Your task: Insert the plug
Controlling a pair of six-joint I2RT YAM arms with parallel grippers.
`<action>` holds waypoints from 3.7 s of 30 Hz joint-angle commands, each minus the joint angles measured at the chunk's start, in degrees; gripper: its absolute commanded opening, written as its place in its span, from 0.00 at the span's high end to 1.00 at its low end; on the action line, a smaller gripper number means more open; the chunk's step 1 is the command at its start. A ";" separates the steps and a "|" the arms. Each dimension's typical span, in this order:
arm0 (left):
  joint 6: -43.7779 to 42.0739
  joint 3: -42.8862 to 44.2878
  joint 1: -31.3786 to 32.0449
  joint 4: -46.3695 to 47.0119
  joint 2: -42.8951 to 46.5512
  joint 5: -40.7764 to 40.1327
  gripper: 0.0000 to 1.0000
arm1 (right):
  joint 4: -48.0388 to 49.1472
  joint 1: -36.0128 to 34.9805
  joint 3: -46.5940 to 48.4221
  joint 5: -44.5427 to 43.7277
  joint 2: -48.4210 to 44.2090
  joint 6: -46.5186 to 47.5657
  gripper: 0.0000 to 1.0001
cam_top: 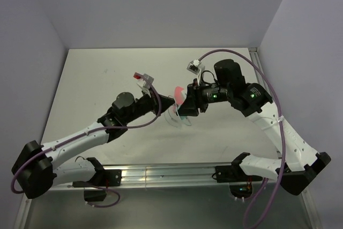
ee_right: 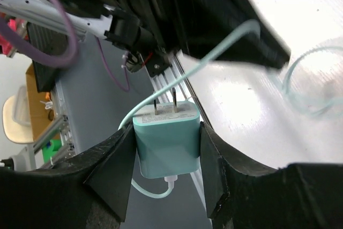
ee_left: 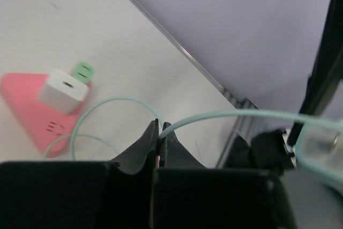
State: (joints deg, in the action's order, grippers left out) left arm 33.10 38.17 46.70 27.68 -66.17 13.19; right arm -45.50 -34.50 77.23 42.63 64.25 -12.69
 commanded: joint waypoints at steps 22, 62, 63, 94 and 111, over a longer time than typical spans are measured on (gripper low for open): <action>2.84 -13.12 1.99 -10.98 26.45 -5.46 0.34 | 13.32 -2.94 3.45 -45.82 0.35 -5.88 1.00; 16.29 20.71 -0.91 -36.65 2.19 20.29 0.20 | 9.28 -19.29 -10.17 -30.24 -9.58 24.47 1.00; 16.12 20.89 -0.21 -36.56 1.23 20.21 0.20 | 9.28 -19.37 -10.17 -30.24 -9.49 24.55 1.00; 16.20 20.71 0.94 -35.33 -4.05 23.81 0.64 | 8.49 -21.48 -9.47 -35.51 -7.82 24.20 1.00; 17.52 13.25 -2.22 -29.71 5.08 13.35 1.00 | 11.30 -21.57 -12.80 -42.18 -14.32 14.98 0.13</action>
State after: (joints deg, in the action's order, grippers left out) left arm 50.72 53.04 45.98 -6.68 -64.16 28.93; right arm -36.93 -55.90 64.82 3.29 52.14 5.69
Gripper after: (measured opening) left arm 0.396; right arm 0.857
